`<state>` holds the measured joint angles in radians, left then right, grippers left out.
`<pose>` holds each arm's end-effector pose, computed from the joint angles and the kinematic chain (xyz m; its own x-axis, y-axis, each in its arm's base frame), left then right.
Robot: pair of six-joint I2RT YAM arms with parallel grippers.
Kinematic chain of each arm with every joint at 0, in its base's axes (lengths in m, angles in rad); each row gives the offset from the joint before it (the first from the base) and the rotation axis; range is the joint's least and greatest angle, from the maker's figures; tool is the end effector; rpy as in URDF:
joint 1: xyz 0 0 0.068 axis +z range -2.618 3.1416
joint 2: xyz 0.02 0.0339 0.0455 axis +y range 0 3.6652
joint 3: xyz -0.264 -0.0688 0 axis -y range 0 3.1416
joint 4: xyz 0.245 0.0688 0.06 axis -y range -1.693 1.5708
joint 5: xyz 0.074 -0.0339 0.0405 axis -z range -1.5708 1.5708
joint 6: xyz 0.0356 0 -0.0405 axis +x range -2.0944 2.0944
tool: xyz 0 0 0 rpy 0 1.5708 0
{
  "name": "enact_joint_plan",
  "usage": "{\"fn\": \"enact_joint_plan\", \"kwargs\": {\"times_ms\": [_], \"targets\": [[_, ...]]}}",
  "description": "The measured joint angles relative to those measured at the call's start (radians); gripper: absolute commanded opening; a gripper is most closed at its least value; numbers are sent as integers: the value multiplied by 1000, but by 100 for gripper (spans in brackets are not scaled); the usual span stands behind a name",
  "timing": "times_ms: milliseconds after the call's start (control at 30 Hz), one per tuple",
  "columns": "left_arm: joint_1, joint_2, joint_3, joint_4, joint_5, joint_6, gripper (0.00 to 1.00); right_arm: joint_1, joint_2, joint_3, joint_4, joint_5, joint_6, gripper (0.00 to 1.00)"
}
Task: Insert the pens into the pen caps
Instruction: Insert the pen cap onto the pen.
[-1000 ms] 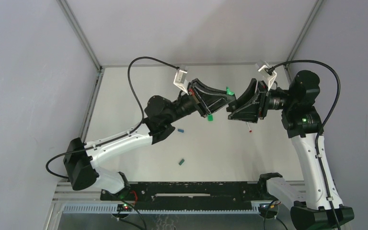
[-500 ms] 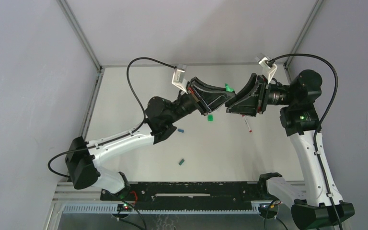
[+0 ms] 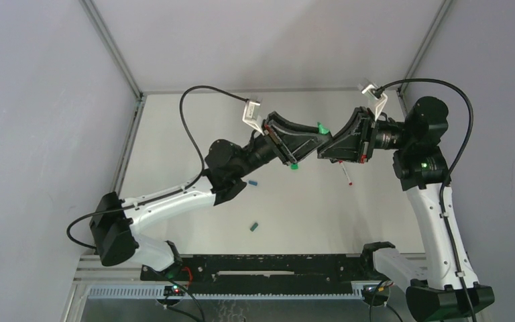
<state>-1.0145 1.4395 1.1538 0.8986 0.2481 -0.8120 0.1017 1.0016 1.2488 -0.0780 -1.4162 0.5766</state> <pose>0.1648 -0.2816 0.4262 -0.4653 -0.5838 -0.6653 0.8598 -0.1197 -0.4964 0.1744 0.0532 0.4674 -0.3963 0.0439 -0.9171 -0.9167 0.0362 0.3979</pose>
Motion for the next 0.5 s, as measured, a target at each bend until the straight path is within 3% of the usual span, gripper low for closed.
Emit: {"fn": "enact_joint_plan", "kwargs": {"times_ms": [133, 233, 333, 500], "targets": [[16, -90, -110, -87, -73, 35, 71, -79, 2, 0, -248, -31, -227, 0], [52, -207, -174, -259, -170, 64, 77, -149, 20, 0, -491, -15, -472, 0], [94, -282, -174, -464, -275, 68, 75, -197, 54, -5, -723, 45, -722, 0], [159, -226, -137, -753, -359, 3, 60, -297, 60, -143, -821, 104, -888, 0]]}}
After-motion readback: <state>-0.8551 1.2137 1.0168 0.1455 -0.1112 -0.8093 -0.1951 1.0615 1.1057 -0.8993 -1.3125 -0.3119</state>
